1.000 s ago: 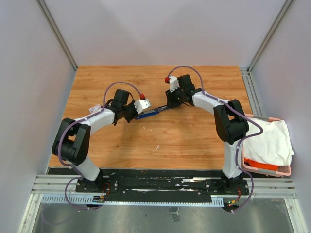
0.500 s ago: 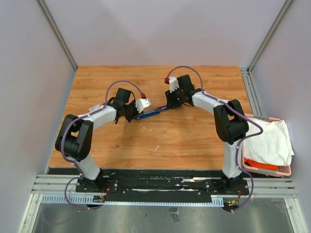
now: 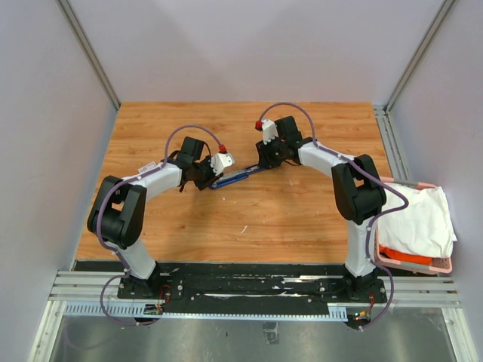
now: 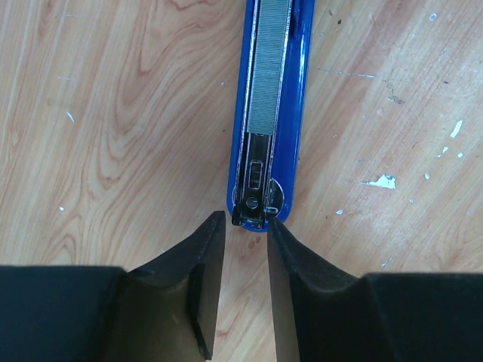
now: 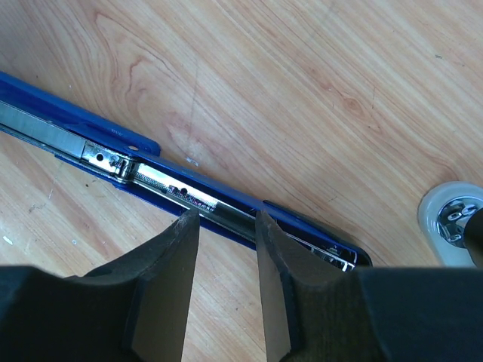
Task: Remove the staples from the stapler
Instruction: Unload the staple at the center of the board.
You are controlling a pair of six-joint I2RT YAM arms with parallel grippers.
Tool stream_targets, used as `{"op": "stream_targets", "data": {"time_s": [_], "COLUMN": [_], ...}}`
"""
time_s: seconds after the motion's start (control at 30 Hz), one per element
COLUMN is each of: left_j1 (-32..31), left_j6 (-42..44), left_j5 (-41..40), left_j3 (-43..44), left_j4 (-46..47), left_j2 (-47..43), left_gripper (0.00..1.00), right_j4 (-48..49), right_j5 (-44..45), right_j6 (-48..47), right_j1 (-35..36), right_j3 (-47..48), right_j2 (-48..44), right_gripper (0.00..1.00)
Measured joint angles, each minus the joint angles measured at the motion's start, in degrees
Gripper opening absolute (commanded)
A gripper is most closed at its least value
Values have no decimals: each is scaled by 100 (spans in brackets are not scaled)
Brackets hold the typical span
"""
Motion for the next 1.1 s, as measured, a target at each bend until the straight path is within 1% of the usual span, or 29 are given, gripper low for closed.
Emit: {"op": "stream_targets", "data": {"time_s": [0.27, 0.43, 0.63, 0.7, 0.73, 0.77, 0.97, 1.1], "left_j1": [0, 0, 0, 0, 0, -2, -105, -225], "left_j6": [-39, -76, -129, -151, -162, -177, -275, -343], "left_j5": [-76, -101, -46, 13, 37, 63, 186, 205], "left_j3": [0, 0, 26, 74, 103, 133, 291, 520], "left_j4": [-24, -24, -55, -61, -63, -63, -107, -173], "left_j2": [4, 2, -87, -138, -157, -177, -190, -28], "left_gripper": [50, 58, 66, 67, 71, 72, 72, 69], "right_j4": [-20, -52, -107, -101, -57, -26, 433, 645], "right_j5": [-20, -44, -127, -199, -247, -269, -396, -409], "right_j6": [-15, -76, -341, -520, -693, -813, -1996, -2575], "right_j1": [0, 0, 0, 0, 0, 0, 2, 2], "right_j3": [0, 0, 0, -15, -79, -151, -1298, -1891], "right_j2": [-2, -63, -546, -758, -909, -1025, -1897, -2216], "right_gripper": [39, 43, 52, 54, 54, 55, 57, 57]}}
